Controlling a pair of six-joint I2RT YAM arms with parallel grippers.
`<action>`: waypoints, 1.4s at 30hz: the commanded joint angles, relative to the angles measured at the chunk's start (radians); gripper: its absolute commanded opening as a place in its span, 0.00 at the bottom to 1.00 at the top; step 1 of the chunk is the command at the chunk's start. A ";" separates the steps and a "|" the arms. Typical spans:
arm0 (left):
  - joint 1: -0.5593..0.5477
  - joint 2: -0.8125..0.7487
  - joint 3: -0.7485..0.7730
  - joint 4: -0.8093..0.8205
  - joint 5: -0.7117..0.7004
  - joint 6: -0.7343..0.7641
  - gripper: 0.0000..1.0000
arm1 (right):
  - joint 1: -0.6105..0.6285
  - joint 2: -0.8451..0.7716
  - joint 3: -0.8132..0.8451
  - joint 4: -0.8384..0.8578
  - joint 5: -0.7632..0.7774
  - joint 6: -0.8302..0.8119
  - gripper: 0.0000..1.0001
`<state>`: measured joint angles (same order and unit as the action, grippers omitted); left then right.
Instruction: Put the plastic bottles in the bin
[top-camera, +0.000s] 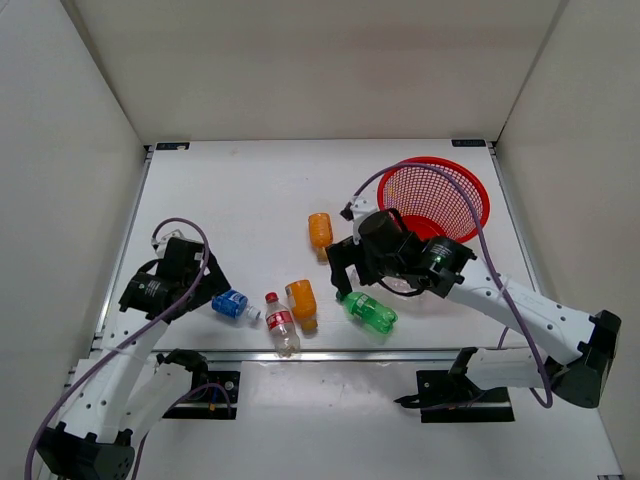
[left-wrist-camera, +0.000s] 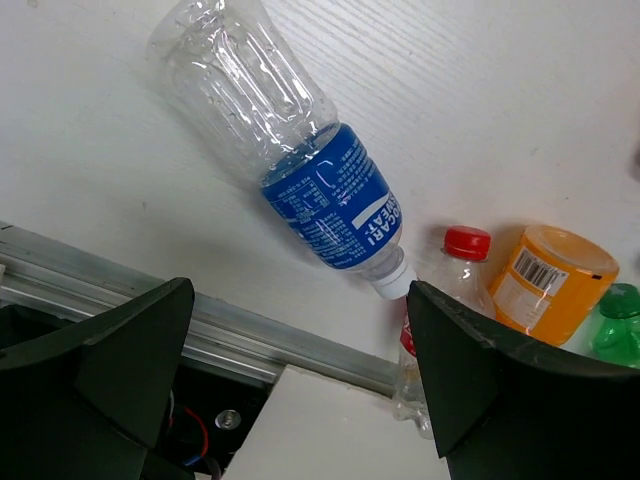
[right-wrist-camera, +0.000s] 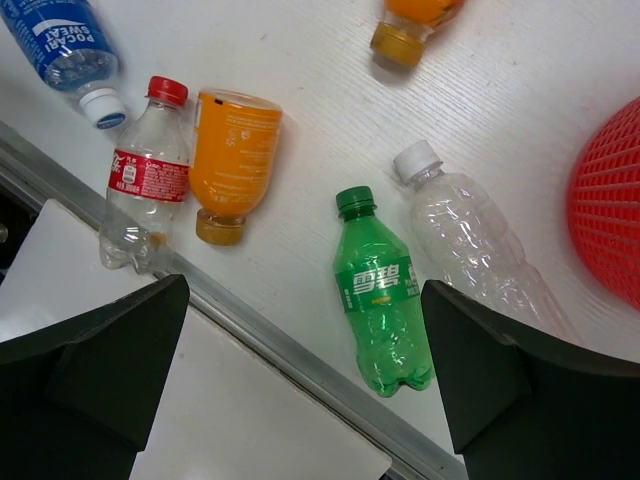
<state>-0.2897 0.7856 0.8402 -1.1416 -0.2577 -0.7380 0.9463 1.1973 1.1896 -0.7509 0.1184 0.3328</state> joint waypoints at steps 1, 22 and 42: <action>0.014 -0.020 -0.015 0.031 -0.020 -0.035 0.98 | -0.027 -0.044 -0.015 0.053 0.009 0.002 0.99; 0.078 0.107 -0.293 0.509 -0.029 -0.190 0.99 | -0.030 0.030 0.019 0.047 0.003 -0.052 1.00; 0.044 0.255 -0.196 0.689 0.139 -0.031 0.40 | -0.058 0.041 -0.035 0.091 -0.072 -0.069 0.99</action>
<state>-0.2192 1.0958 0.5678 -0.5331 -0.2195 -0.8516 0.8989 1.2423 1.1606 -0.7017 0.0837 0.2775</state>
